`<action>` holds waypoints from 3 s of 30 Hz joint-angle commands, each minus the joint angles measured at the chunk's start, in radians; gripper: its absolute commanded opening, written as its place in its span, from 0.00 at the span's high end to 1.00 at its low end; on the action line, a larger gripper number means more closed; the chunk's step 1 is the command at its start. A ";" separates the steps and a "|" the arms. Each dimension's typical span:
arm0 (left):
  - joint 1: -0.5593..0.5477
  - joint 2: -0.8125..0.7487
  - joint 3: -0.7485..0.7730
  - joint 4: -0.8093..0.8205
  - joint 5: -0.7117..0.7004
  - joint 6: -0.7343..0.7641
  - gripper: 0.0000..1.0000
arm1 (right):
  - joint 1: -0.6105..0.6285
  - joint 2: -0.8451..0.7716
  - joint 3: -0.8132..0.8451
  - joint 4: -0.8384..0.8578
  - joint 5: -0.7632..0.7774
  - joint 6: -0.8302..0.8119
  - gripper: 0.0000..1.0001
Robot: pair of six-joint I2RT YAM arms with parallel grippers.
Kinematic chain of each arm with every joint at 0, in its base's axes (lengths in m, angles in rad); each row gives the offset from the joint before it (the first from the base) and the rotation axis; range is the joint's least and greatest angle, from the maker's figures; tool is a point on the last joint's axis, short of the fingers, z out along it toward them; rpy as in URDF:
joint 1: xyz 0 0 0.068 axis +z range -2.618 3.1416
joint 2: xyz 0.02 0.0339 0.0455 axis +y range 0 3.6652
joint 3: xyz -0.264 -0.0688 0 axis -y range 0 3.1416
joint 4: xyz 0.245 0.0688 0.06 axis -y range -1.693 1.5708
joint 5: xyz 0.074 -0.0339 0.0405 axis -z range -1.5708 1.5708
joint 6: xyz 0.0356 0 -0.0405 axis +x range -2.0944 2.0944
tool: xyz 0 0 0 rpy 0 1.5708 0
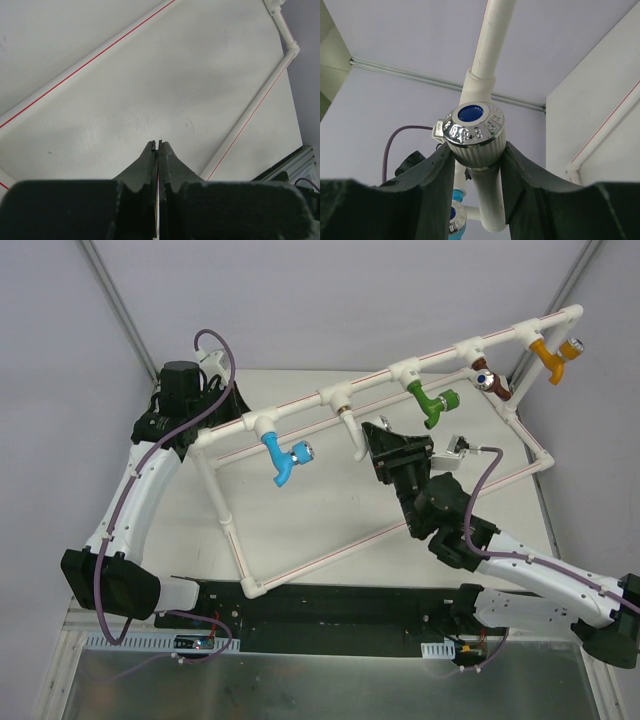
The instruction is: Install the water faucets
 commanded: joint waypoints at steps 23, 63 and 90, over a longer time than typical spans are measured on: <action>-0.033 0.029 -0.060 -0.090 -0.022 0.014 1.00 | -0.061 -0.083 -0.114 -0.261 0.020 0.507 0.71; -0.031 0.019 -0.066 -0.090 -0.033 0.032 1.00 | -0.056 -0.507 -0.143 -0.241 -0.687 -1.919 0.13; -0.023 0.021 -0.063 -0.092 -0.033 0.028 1.00 | -0.050 -0.116 0.065 -0.244 -0.774 -2.599 0.15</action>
